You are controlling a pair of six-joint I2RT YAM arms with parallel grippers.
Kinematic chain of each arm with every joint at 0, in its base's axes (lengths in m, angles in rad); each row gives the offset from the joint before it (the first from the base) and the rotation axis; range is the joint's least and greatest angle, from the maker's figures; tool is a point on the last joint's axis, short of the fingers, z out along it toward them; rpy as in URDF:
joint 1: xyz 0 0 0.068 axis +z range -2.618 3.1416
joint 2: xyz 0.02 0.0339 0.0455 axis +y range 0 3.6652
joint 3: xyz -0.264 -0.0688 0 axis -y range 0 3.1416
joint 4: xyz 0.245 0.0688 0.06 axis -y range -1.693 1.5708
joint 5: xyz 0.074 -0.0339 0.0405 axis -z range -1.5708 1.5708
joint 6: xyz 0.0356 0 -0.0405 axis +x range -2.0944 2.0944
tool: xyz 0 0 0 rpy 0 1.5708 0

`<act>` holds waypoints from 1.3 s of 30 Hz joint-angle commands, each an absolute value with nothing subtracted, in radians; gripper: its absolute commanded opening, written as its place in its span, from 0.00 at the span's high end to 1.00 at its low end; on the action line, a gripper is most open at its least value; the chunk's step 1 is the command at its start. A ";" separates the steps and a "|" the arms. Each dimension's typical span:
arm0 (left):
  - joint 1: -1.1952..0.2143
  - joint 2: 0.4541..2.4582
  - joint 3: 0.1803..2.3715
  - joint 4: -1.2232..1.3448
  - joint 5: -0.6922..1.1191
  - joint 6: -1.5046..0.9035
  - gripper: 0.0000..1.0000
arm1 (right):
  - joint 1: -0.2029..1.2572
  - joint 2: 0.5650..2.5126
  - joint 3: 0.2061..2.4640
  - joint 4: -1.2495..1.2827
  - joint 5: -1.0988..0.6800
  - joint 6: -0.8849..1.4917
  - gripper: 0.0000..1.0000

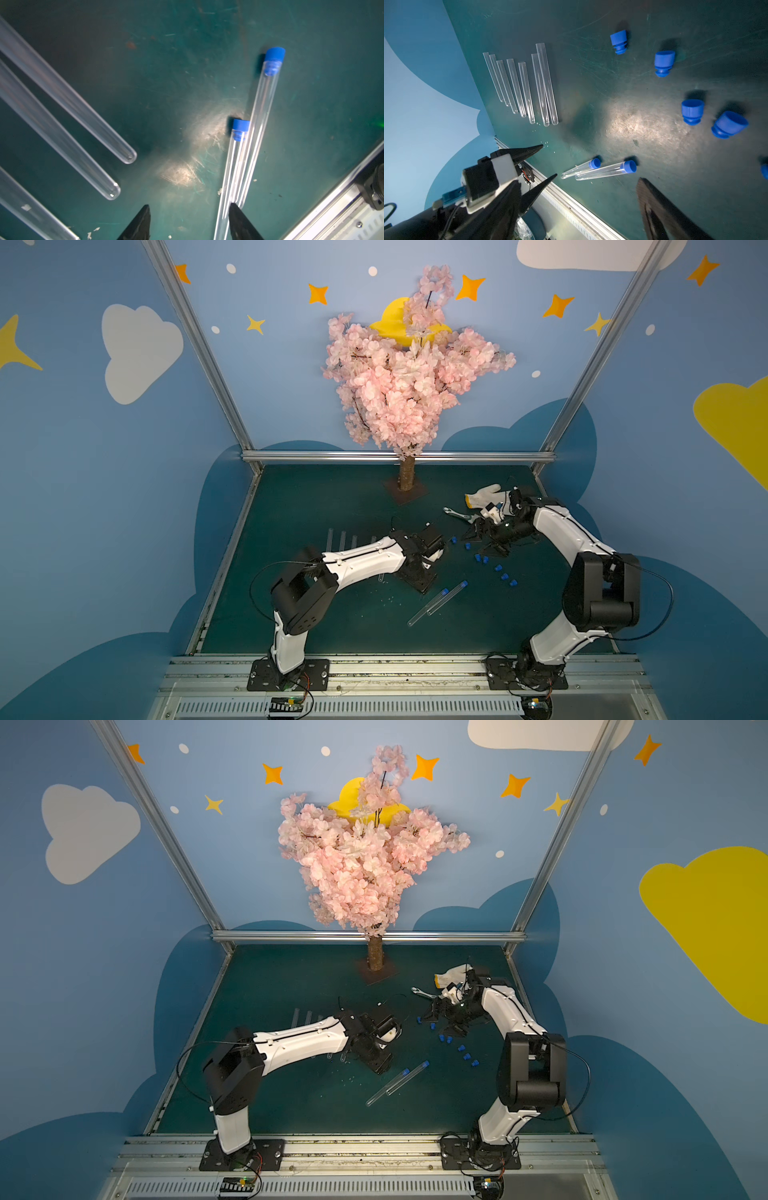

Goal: Remove stoppers from test tubes
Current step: Place the test tube at the center of the board, then pick up the test tube at the center of the board.

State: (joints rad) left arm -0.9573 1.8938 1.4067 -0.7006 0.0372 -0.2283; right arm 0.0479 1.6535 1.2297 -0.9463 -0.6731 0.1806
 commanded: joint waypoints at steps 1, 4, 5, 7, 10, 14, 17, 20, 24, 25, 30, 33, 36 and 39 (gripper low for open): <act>-0.991 1.923 1.418 -0.701 0.043 -0.187 0.41 | 0.042 1.613 1.211 -0.940 -0.692 0.185 0.12; -1.015 1.950 1.438 -0.704 0.038 -0.188 0.41 | 0.028 1.595 1.187 -0.941 -0.692 0.186 0.12; -1.022 1.958 1.442 -0.704 0.038 -0.188 0.41 | 0.024 1.590 1.178 -0.942 -0.694 0.186 0.12; -1.032 1.973 1.452 -0.699 0.037 -0.190 0.42 | 0.007 1.573 1.160 -0.943 -0.697 0.187 0.12; -1.035 1.997 1.470 -0.699 0.028 -0.189 0.43 | -0.016 1.553 1.144 -0.949 -0.703 0.183 0.12; -1.039 2.026 1.495 -0.704 0.017 -0.180 0.46 | -0.043 1.538 1.138 -0.964 -0.709 0.173 0.11; -1.042 2.047 1.512 -0.713 0.008 -0.171 0.47 | -0.056 1.527 1.137 -0.976 -0.715 0.165 0.11; -1.044 2.063 1.525 -0.725 0.000 -0.168 0.48 | -0.057 1.517 1.133 -0.985 -0.723 0.158 0.12; -1.044 2.076 1.530 -0.726 -0.005 -0.172 0.51 | -0.058 1.495 1.122 -0.985 -0.727 0.155 0.12; -1.045 2.078 1.533 -0.724 -0.004 -0.171 0.52 | -0.058 1.493 1.118 -0.986 -0.726 0.156 0.12; -1.047 2.100 1.546 -0.728 -0.011 -0.160 0.52 | -0.064 1.488 1.110 -0.993 -0.718 0.158 0.12; -1.048 2.109 1.549 -0.730 -0.018 -0.156 0.53 | -0.077 1.484 1.111 -0.997 -0.718 0.158 0.12; -1.049 2.115 1.547 -0.730 -0.023 -0.154 0.54 | -0.086 1.484 1.116 -1.003 -0.722 0.153 0.11; -1.051 2.121 1.543 -0.733 -0.036 -0.149 0.57 | -0.093 1.486 1.119 -1.003 -0.724 0.152 0.12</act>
State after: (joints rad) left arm -1.0470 2.0964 1.5280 -0.7097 -0.0193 -0.1642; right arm -0.0849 1.5085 1.1160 -0.9775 -0.7124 0.1726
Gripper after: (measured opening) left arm 0.438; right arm 0.884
